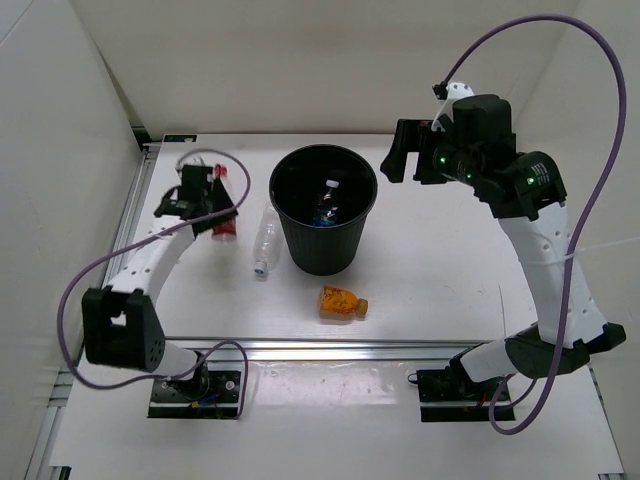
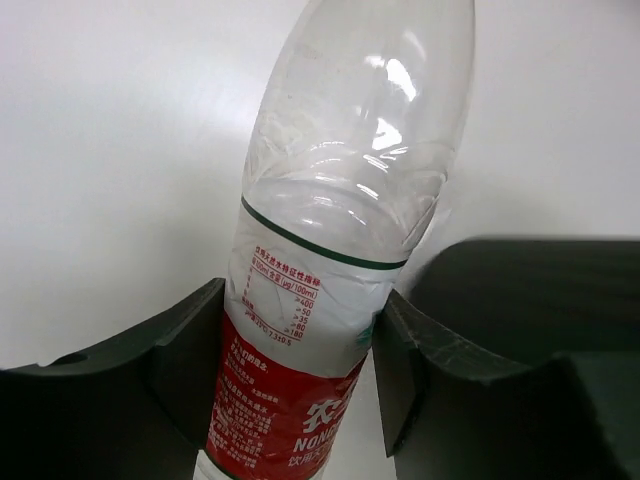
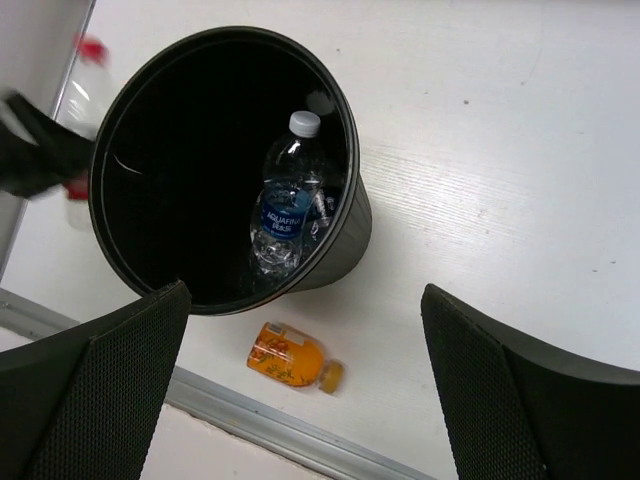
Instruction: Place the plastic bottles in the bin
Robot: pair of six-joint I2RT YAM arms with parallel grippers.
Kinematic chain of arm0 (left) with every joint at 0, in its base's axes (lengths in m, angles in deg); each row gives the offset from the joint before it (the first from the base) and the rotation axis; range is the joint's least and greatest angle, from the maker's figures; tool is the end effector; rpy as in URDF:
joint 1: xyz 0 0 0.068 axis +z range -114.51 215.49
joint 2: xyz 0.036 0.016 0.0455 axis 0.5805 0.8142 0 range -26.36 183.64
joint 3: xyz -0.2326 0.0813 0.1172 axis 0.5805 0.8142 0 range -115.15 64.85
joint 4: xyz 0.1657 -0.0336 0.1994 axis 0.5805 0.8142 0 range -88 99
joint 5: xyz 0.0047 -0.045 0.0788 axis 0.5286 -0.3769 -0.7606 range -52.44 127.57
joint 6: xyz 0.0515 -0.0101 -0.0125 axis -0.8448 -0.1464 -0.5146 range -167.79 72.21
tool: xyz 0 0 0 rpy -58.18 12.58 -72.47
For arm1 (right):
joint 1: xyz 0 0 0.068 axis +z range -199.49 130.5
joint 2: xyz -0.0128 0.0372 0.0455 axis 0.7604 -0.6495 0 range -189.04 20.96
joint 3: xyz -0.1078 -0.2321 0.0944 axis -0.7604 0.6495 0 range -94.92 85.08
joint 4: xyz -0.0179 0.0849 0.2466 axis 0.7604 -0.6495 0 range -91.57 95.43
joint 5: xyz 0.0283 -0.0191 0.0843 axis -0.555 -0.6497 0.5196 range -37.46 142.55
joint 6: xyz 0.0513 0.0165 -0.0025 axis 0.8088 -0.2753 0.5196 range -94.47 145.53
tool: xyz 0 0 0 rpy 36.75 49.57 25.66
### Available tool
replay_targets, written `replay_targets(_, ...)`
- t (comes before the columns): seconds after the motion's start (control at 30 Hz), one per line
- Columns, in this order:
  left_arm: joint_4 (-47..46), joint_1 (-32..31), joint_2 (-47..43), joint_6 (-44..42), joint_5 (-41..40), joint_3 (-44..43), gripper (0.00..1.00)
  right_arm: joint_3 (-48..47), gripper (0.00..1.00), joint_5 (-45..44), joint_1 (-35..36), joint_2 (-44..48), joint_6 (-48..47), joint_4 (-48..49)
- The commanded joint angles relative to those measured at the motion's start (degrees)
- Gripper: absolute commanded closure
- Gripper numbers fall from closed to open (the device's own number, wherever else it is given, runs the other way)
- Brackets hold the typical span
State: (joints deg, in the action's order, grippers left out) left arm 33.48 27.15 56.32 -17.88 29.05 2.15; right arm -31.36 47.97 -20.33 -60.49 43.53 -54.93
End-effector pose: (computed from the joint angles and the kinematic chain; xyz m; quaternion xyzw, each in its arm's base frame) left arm 0.3026 -0.0390 0.2626 -0.2003 0.9202 -0.0416 0.3339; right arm 0.2162 0.1174 0.5172 -0.0610 0.8425 0.1828 0.5030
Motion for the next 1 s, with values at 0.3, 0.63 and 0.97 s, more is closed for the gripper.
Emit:
replay_targets(0.3,-0.64,-15.2,2.92,-0.47,1.31,-40.21,0.38,7.02,0.0,5.37,-2.36,0.85,1.6,1.47)
replay_targets(0.63,-0.11,-28.22,6.38,-5.21,-2.55,-42.17,0.0,7.55,0.0,4.23,-2.88,1.38,1.6,1.47)
replay_targets(0.97,3.14,-15.78,-15.33,-1.71,-28.14,-21.45,0.0,10.36,0.0,3.17,-3.42,2.44,1.07,1.47)
